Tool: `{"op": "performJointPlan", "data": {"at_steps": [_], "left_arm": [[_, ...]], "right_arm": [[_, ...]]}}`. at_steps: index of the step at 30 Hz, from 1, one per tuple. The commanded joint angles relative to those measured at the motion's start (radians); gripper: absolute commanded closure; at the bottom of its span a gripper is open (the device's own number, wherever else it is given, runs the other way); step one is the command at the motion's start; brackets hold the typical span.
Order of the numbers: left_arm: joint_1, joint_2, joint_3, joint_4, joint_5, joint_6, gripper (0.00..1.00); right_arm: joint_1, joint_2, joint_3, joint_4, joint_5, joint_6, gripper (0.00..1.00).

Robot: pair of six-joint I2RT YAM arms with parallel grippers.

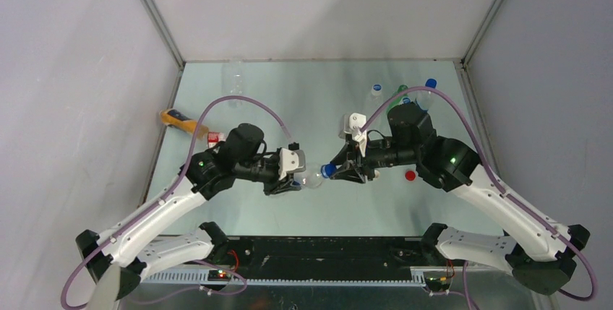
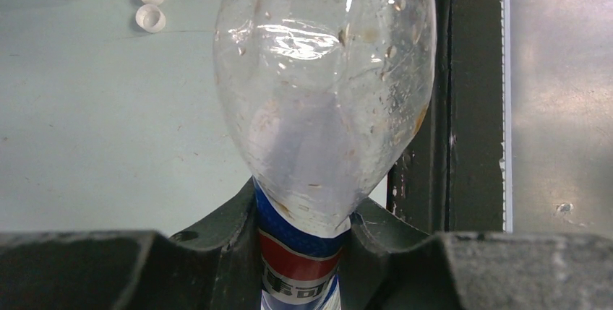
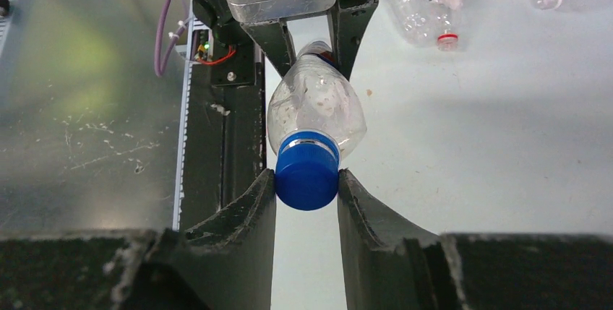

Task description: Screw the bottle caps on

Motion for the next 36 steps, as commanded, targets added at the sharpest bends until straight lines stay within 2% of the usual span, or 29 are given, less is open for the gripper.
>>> {"op": "performJointPlan", "data": {"at_steps": [1,7,12,23,28,36], "left_arm": [[-0.011,-0.003,0.062,0.031,0.064,0.03,0.88],[-0.014,-0.006,0.057,0.079,0.089,-0.057,0.88],[-0.022,-0.01,0.051,0.116,0.04,-0.119,0.88],[-0.059,-0.054,-0.002,0.244,-0.084,-0.136,0.88],[-0.065,-0.1,-0.061,0.371,-0.139,-0.181,0.88],[-0.094,-0.159,-0.135,0.523,-0.315,-0.137,0.87]], "right_arm": [[-0.005,0.016,0.036,-0.031,-0.052,-0.047,0.88],[-0.005,0.032,0.036,-0.026,-0.059,-0.07,0.88],[-0.006,0.047,0.036,-0.021,-0.058,-0.071,0.88],[-0.006,0.098,0.036,-0.048,-0.08,-0.055,0.88],[-0.006,0.113,0.036,-0.048,-0.04,0.022,0.89],[-0.007,0.132,0.036,0.0,0.068,0.287,0.95]]}}
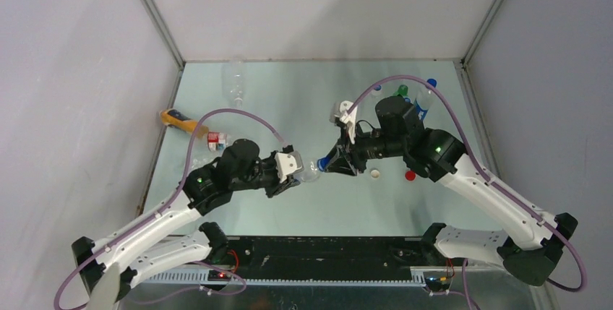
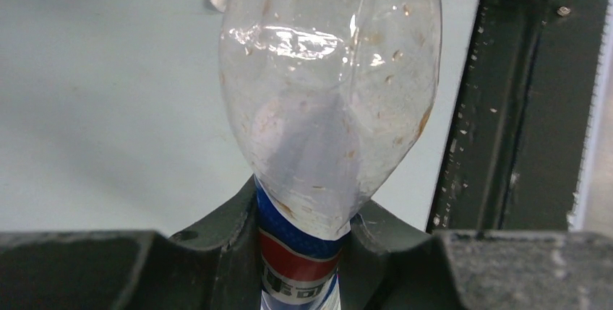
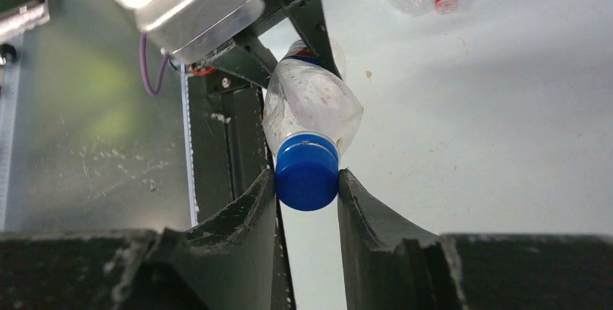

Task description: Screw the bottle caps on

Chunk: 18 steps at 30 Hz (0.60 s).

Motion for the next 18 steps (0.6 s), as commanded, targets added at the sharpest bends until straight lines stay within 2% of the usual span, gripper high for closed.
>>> {"op": "performJointPlan", "data": {"at_steps": [1,4,8,18], "left_arm": [[-0.026,-0.044,0.026,0.344,-0.107,0.012,0.87],[-0.037,-0.043,0.031,0.358,-0.197,0.03,0.87],[-0.051,-0.037,0.026,0.39,-0.247,0.076,0.84],[-0.067,-0.051,-0.031,0.496,-0.276,0.15,0.86]], "right_arm": [[0.015,0.039,0.007,0.007,0.077,0.238,0.95],[0.016,0.043,0.007,-0.001,0.135,0.348,0.95],[0.024,0.05,0.007,0.003,0.246,0.501,0.96],[0.053,0.081,0.007,0.034,0.357,0.846,0.96]]}}
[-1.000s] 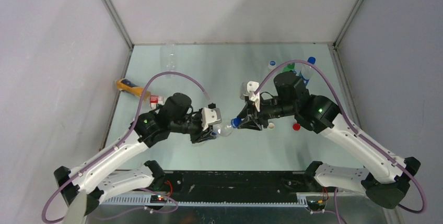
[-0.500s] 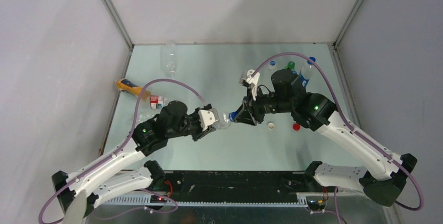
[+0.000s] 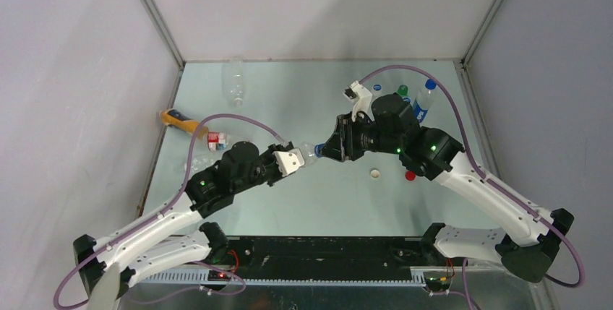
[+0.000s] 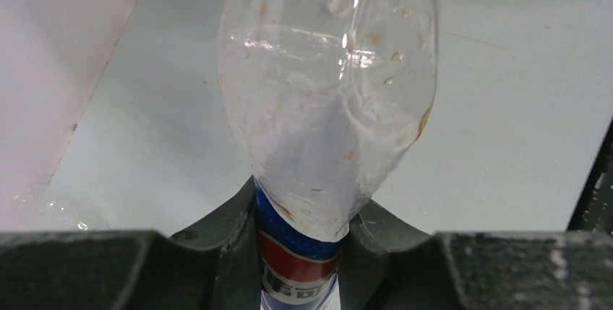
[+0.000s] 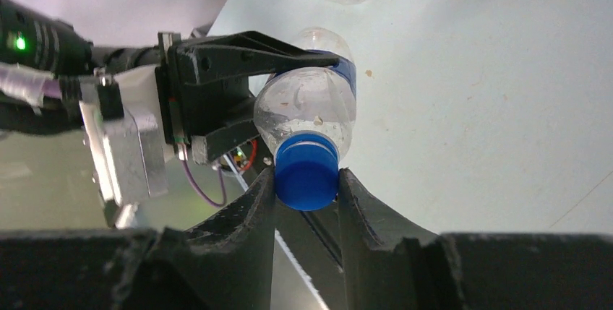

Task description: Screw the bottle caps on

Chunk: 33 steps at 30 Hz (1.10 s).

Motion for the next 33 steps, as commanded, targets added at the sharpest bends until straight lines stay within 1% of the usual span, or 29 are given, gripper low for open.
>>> {"op": "performJointPlan", "data": {"at_steps": [1,5,11,14,18,21,23,24,25,27,28,29,30,31,32,33], "left_arm": [[-0.037,-0.038,0.008,0.33,-0.004,0.032,0.86],[-0.062,-0.051,-0.029,0.392,-0.04,0.055,0.87],[-0.109,-0.078,-0.101,0.51,-0.153,0.073,0.87],[-0.124,-0.08,-0.155,0.584,-0.228,0.077,0.87],[-0.156,-0.072,-0.197,0.676,-0.321,0.099,0.88],[-0.158,-0.074,-0.219,0.707,-0.344,0.092,0.88],[-0.158,-0.077,-0.23,0.708,-0.35,0.075,0.87],[-0.158,-0.077,-0.237,0.706,-0.354,0.069,0.88],[-0.158,-0.076,-0.24,0.699,-0.36,0.05,0.88],[-0.158,-0.07,-0.251,0.685,-0.389,0.011,0.88],[-0.158,-0.062,-0.257,0.671,-0.405,-0.005,0.88],[-0.158,-0.055,-0.258,0.661,-0.431,-0.036,0.88],[-0.158,-0.04,-0.256,0.63,-0.442,-0.053,0.88],[-0.158,-0.031,-0.251,0.609,-0.461,-0.085,0.89],[-0.158,-0.016,-0.24,0.571,-0.467,-0.103,0.89],[-0.158,-0.01,-0.236,0.555,-0.475,-0.138,0.89]], "right_arm": [[0.038,0.058,-0.004,-0.036,0.062,0.228,0.96],[0.05,0.075,-0.004,-0.051,0.125,0.34,0.96],[0.068,0.09,-0.004,-0.043,0.181,0.471,0.92],[0.087,0.09,-0.004,-0.029,0.221,0.493,0.87],[0.099,0.088,-0.004,-0.041,0.281,0.541,0.82],[0.107,0.082,-0.004,-0.033,0.323,0.556,0.79],[0.11,0.078,-0.004,-0.025,0.334,0.559,0.75],[0.112,0.075,-0.004,-0.021,0.336,0.558,0.68],[0.113,0.071,-0.004,-0.015,0.343,0.554,0.6],[0.115,0.06,-0.004,-0.004,0.354,0.538,0.5],[0.116,0.056,-0.004,0.0,0.359,0.529,0.41],[0.117,0.046,-0.004,0.01,0.365,0.501,0.33],[0.118,0.04,-0.004,0.014,0.373,0.467,0.28],[0.118,0.026,-0.004,0.017,0.377,0.447,0.19],[0.118,0.018,-0.004,0.018,0.389,0.407,0.14],[0.119,0.001,-0.004,0.018,0.394,0.386,0.07]]}}
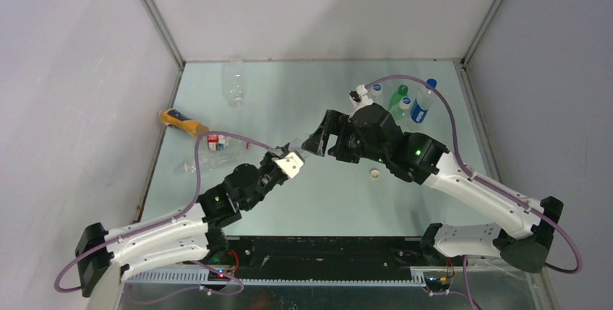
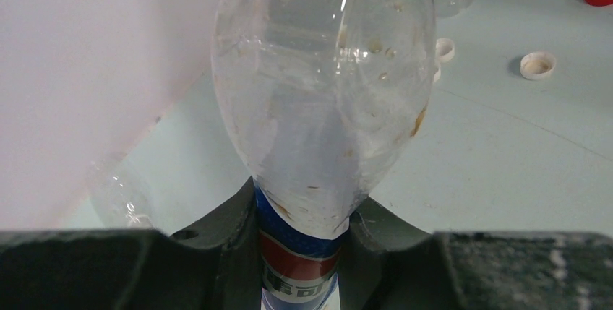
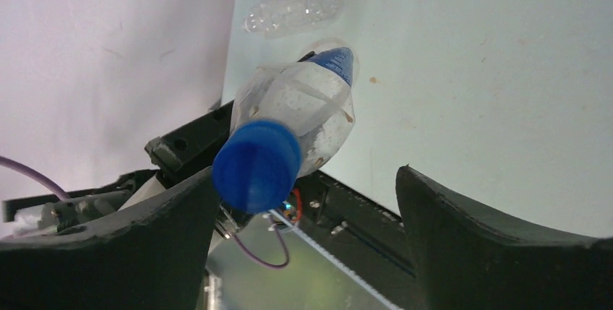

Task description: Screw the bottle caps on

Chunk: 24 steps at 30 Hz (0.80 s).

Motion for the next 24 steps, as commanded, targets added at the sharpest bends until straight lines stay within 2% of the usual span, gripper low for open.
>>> {"op": "performJointPlan", "data": {"at_steps": [1,4,6,8,9,12,15,17,21,24], "left_arm": [[-0.006,0.04,0.041,-0.011,-0.074,-0.143,0.89],[0.004,0.053,0.05,-0.063,-0.061,-0.2,0.89],[0.023,0.048,0.06,-0.127,0.01,-0.223,0.89],[0.056,0.042,0.076,-0.176,0.137,-0.239,0.89],[0.071,0.042,0.085,-0.202,0.257,-0.241,0.89],[0.141,0.049,0.135,-0.304,0.484,-0.247,0.89],[0.195,0.062,0.184,-0.372,0.745,-0.255,0.88],[0.217,0.082,0.227,-0.421,0.858,-0.25,0.88],[0.225,0.142,0.305,-0.503,0.999,-0.224,0.87],[0.225,0.169,0.336,-0.535,1.033,-0.197,0.87]], "right_arm": [[0.004,-0.06,0.001,0.021,0.056,-0.161,0.04],[-0.005,-0.104,0.001,0.032,0.022,-0.289,0.01],[-0.022,-0.129,0.001,0.032,-0.043,-0.401,0.01],[-0.066,-0.153,0.001,0.013,-0.148,-0.521,0.01],[-0.086,-0.176,0.001,0.005,-0.25,-0.617,0.01],[-0.18,-0.231,0.001,-0.048,-0.404,-0.813,0.02],[-0.211,-0.284,0.001,-0.097,-0.45,-1.051,0.07],[-0.214,-0.296,0.001,-0.125,-0.496,-1.145,0.08],[-0.213,-0.285,0.001,-0.158,-0.61,-1.295,0.11],[-0.213,-0.279,0.001,-0.149,-0.702,-1.372,0.16]]}}
